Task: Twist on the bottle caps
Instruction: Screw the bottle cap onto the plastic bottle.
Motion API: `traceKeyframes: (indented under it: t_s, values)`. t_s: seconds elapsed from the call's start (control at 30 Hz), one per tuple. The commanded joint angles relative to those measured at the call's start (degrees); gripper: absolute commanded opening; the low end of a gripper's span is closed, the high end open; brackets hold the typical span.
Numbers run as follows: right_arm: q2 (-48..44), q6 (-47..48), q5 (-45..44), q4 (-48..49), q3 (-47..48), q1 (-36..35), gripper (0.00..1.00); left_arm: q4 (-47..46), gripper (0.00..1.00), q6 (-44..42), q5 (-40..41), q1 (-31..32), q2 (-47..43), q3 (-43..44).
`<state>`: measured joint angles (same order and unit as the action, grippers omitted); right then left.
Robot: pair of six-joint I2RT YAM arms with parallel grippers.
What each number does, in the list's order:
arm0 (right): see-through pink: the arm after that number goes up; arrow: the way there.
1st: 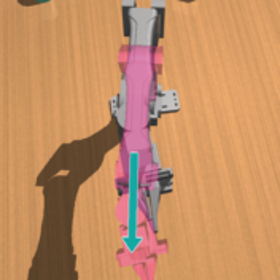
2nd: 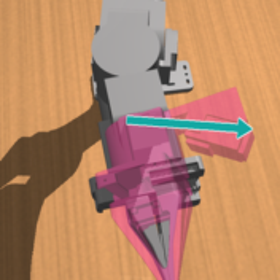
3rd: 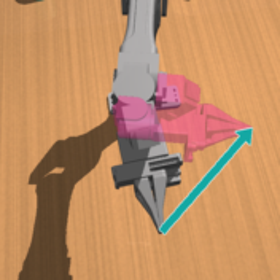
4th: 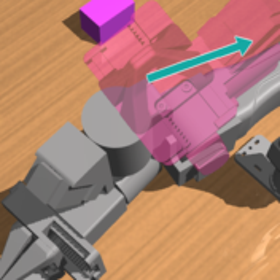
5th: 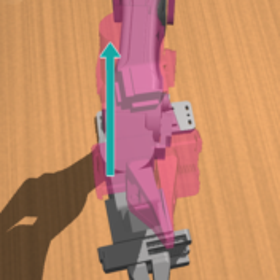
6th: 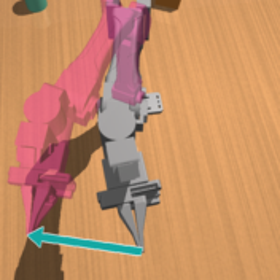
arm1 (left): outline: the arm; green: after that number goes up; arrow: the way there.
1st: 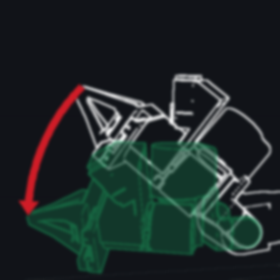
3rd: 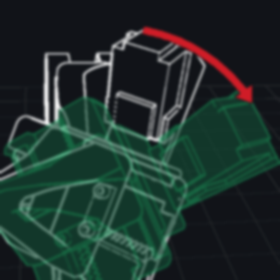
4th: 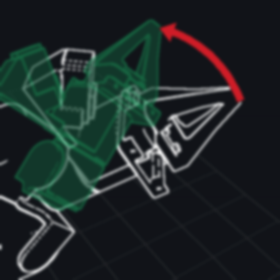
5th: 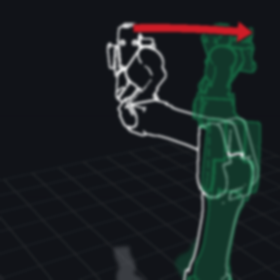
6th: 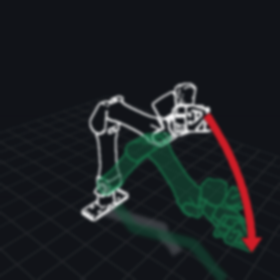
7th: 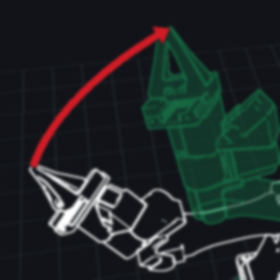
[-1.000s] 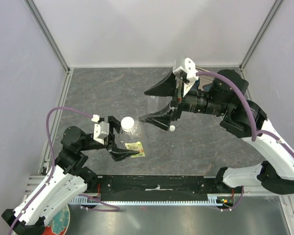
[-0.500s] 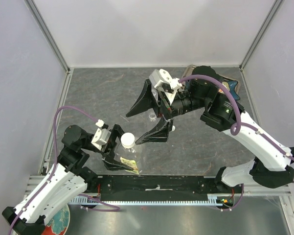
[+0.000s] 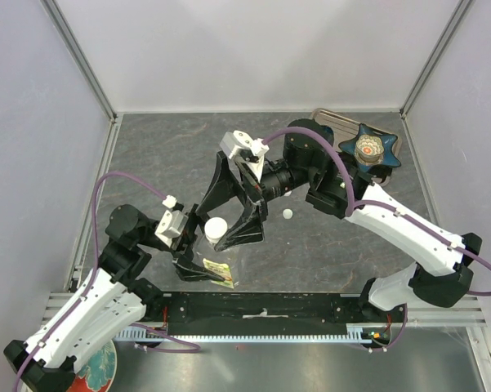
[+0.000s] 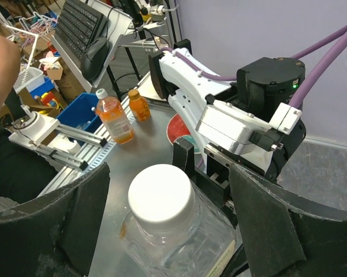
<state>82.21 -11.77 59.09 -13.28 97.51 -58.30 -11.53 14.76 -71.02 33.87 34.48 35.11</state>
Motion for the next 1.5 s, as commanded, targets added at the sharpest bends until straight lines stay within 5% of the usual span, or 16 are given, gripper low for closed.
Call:
traceKeyframes:
  t_s: [0.0, 0.23, 0.47, 0.97, 1.23, 1.47]
  values:
    - [-1.09, -1.15, 2.61, 5.54, -0.22, -0.23, 0.89, -2.8, 0.02, 1.85, -0.08, 0.06, 0.06, 2.59]
    - [-1.44, -3.96, 3.57, 10.72, -2.68, -0.23, 0.8, -2.71, 0.02, 1.58, 0.8, 0.06, 0.15, 2.59]
    - [-1.44, -5.72, 3.84, 12.84, -3.38, -0.23, 0.58, -2.71, 0.02, 1.58, 1.94, 0.06, -0.11, 2.24]
    - [-1.44, -5.37, 3.49, 12.49, -4.7, -0.23, 0.39, -2.45, 0.02, 1.93, 5.72, -0.03, -0.73, 1.89]
    - [0.48, 7.71, -3.43, -8.75, 1.09, -0.06, 0.11, -0.78, 0.02, 0.97, 11.77, -0.38, -0.73, 2.41]
    - [0.4, 13.7, -9.95, -18.36, 3.21, -0.06, 0.02, 1.16, 0.02, -2.72, 23.29, -0.64, -0.47, 3.03]
